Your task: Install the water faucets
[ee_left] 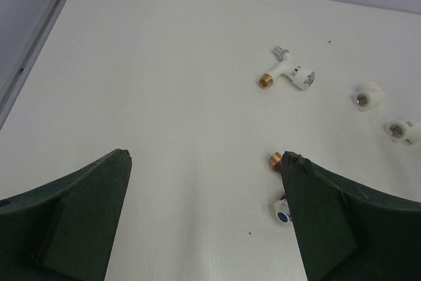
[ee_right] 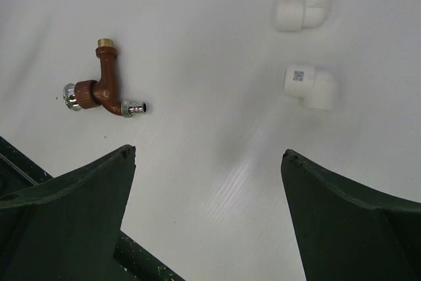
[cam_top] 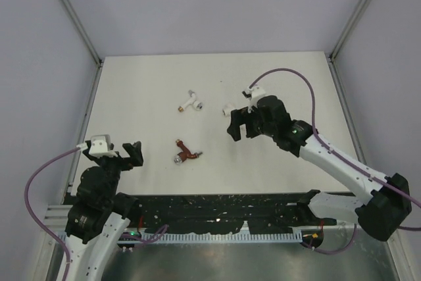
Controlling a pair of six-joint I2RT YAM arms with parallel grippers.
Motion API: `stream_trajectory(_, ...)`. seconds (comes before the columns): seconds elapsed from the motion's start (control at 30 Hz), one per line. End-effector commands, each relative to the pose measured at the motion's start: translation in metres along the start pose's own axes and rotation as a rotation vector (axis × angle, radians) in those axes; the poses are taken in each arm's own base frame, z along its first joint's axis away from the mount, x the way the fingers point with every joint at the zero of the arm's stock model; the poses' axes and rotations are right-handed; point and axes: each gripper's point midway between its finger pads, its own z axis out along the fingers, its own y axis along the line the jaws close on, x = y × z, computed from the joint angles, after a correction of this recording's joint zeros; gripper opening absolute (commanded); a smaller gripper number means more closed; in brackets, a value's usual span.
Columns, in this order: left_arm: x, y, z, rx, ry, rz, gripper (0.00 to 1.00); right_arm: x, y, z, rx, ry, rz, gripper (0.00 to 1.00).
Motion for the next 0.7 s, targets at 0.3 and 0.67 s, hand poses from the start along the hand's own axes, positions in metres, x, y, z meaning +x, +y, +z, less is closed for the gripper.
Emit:
stream_trajectory(0.3,0.002,-0.006,0.004,0.019,0.018,-0.018,1.0,0.014,0.107,0.074,-0.065,0.218,-0.307,0.95)
stream_trajectory(0.67,-0.004,0.003,0.002,-0.009,-0.094,-0.051,1.0,0.042,0.165,0.15,-0.127,0.379,-0.229,0.86)
